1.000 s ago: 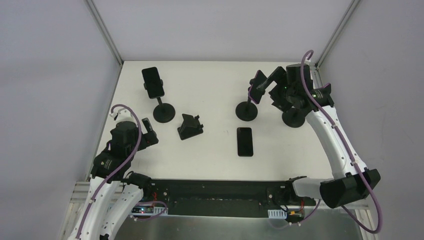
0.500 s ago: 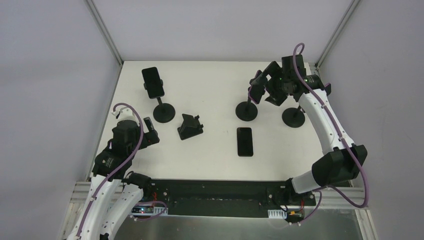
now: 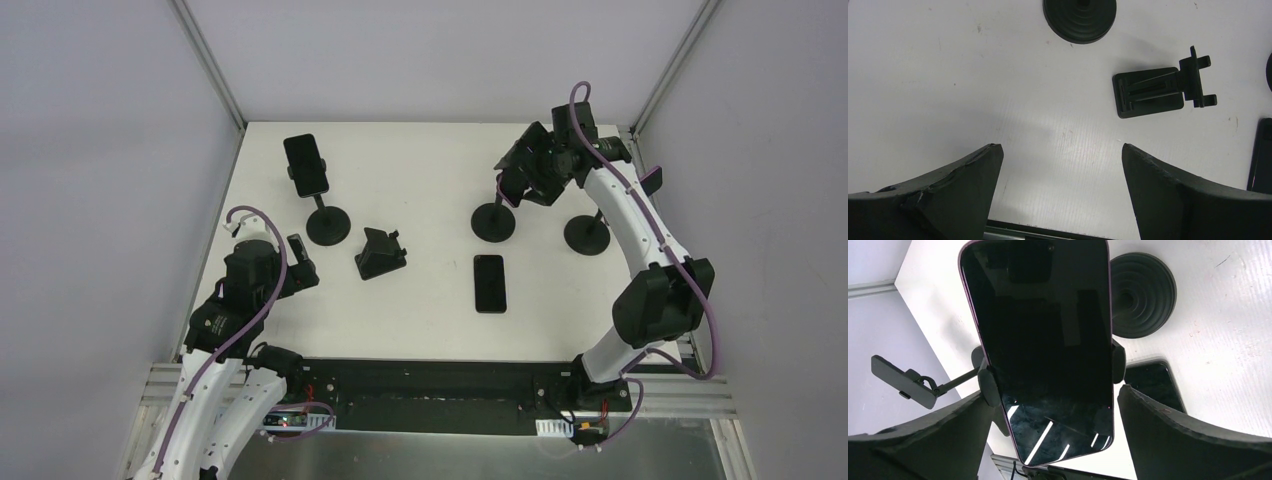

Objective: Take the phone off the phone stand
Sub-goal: Pick up the phone stand with the phone at the center of the board.

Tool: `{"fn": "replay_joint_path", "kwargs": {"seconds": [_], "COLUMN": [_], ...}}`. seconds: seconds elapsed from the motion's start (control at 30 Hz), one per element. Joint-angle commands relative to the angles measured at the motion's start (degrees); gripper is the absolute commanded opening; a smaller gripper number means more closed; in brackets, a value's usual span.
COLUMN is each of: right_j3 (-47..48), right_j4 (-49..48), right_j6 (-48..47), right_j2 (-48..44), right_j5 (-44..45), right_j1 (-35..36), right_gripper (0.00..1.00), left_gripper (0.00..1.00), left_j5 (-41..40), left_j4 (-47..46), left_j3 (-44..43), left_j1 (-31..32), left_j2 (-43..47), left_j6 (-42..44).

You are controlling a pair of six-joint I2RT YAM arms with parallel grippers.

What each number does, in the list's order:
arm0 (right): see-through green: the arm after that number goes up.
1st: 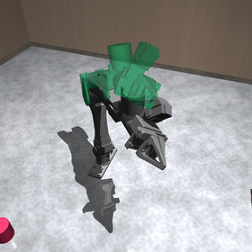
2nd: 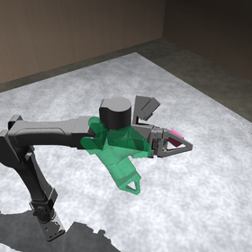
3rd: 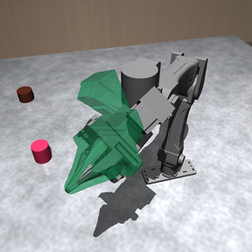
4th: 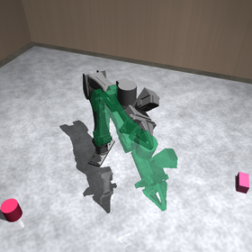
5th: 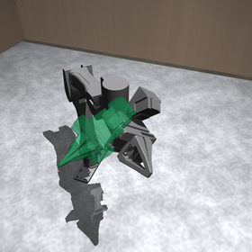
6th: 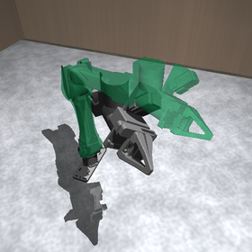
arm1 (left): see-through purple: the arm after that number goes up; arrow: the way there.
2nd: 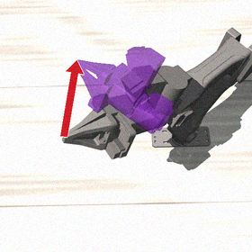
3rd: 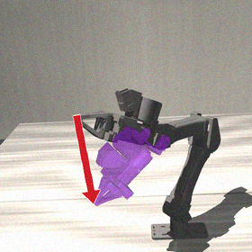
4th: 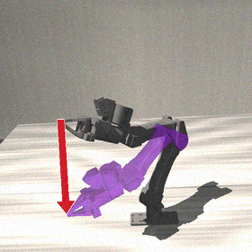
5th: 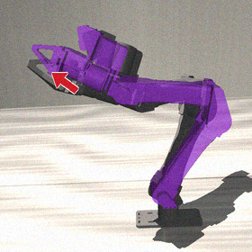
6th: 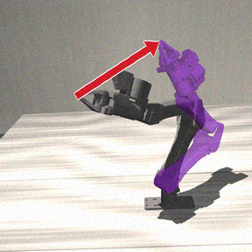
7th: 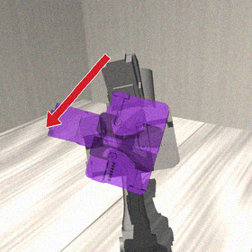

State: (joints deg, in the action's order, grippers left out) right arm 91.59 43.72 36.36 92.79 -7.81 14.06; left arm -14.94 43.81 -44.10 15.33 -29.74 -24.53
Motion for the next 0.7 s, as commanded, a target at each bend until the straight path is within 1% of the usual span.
{"fn": "replay_joint_path", "kwargs": {"seconds": [0.0, 0.13, 0.27, 0.3, 0.33, 0.37, 0.4, 0.53, 0.57, 0.6, 0.67], "right_j3": [2.2, 2.2, 1.1, 0.9, 0.7, 0.6, 0.6, 1.4, 1.9, 2.4, 3.6], "right_j4": [-0.6, -0.4, -2.0, -2.4, -2.7, -2.8, -3.1, -4.0, -4.3, -4.7, -5.3], "right_j6": [-1.6, -2.9, -4.2, -4.5, -4.7, -4.9, -5.4, -6.2, -6.4, -6.7, -7.3], "right_j2": [0.7, 0.8, -0.3, -0.7, -1.0, -1.2, -1.5, -2.8, -3.2, -3.5, -4.2], "right_j5": [-1.2, -1.5, -3.9, -4.7, -5.1, -5.5, -6.3, -10.2, -11.5, -13.2, -16.1], "right_j1": [-0.5, -0.6, -0.6, -0.6, -0.6, -0.6, -0.6, -0.6, -0.6, -0.6, -0.6], "right_gripper": [0.91, 0.79, 0.59, 0.53, 0.50, 0.44, 0.35, 0.09, 0.04, 0.00, 0.00], "left_gripper": [0.93, 0.93, 0.93, 0.93, 0.93, 0.93, 0.93, 0.92, 0.92, 0.92, 0.92], "left_j5": [1.1, 1.0, 0.8, 0.8, 0.9, 0.9, 1.0, 0.9, 0.9, 0.9, 0.7], "left_j4": [-1.4, -1.4, -1.4, -1.4, -1.4, -1.4, -1.4, -1.4, -1.4, -1.4, -1.4], "left_j3": [0.4, 0.6, 0.6, 0.6, 0.6, 0.6, 0.6, 0.6, 0.6, 0.6, 0.6], "left_j1": [0.1, 0.1, 0.2, 0.1, 0.1, 0.1, 0.1, 0.1, 0.1, 0.1, 0.1], "left_j2": [0.0, 0.2, 0.5, 0.5, 0.5, 0.5, 0.4, 0.2, 0.2, 0.3, 0.5], "left_j6": [0.7, 0.5, 0.4, 0.4, 0.4, 0.4, 0.4, 0.4, 0.4, 0.4, 0.4]}}
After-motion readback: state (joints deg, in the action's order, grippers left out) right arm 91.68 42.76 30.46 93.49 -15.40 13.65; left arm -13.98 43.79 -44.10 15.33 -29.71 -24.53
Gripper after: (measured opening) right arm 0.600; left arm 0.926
